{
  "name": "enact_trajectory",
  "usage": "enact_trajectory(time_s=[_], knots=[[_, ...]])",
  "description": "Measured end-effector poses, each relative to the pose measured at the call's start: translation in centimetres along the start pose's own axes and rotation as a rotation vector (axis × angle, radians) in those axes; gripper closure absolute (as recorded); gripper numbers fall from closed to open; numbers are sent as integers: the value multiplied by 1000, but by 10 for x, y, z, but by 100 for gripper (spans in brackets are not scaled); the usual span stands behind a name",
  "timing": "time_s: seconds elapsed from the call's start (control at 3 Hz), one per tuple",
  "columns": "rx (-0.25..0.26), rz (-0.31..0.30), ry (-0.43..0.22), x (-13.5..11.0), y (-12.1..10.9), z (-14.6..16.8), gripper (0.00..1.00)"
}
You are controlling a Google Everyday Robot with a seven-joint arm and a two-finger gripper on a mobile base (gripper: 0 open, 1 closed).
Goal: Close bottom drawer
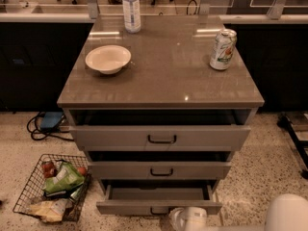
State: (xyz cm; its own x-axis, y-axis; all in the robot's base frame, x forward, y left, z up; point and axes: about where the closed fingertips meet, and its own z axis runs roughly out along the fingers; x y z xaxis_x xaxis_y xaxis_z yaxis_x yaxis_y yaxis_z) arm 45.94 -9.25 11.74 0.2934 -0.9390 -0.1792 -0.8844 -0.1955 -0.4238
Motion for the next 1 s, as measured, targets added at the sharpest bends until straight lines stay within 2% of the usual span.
enact_trajectory(time_s=[0.33,0.67,1.0], knots=[[-1,0,-1,-1,1,1,88],[-2,0,-2,-1,1,1,100],[-7,10,15,0,4,-4,100]])
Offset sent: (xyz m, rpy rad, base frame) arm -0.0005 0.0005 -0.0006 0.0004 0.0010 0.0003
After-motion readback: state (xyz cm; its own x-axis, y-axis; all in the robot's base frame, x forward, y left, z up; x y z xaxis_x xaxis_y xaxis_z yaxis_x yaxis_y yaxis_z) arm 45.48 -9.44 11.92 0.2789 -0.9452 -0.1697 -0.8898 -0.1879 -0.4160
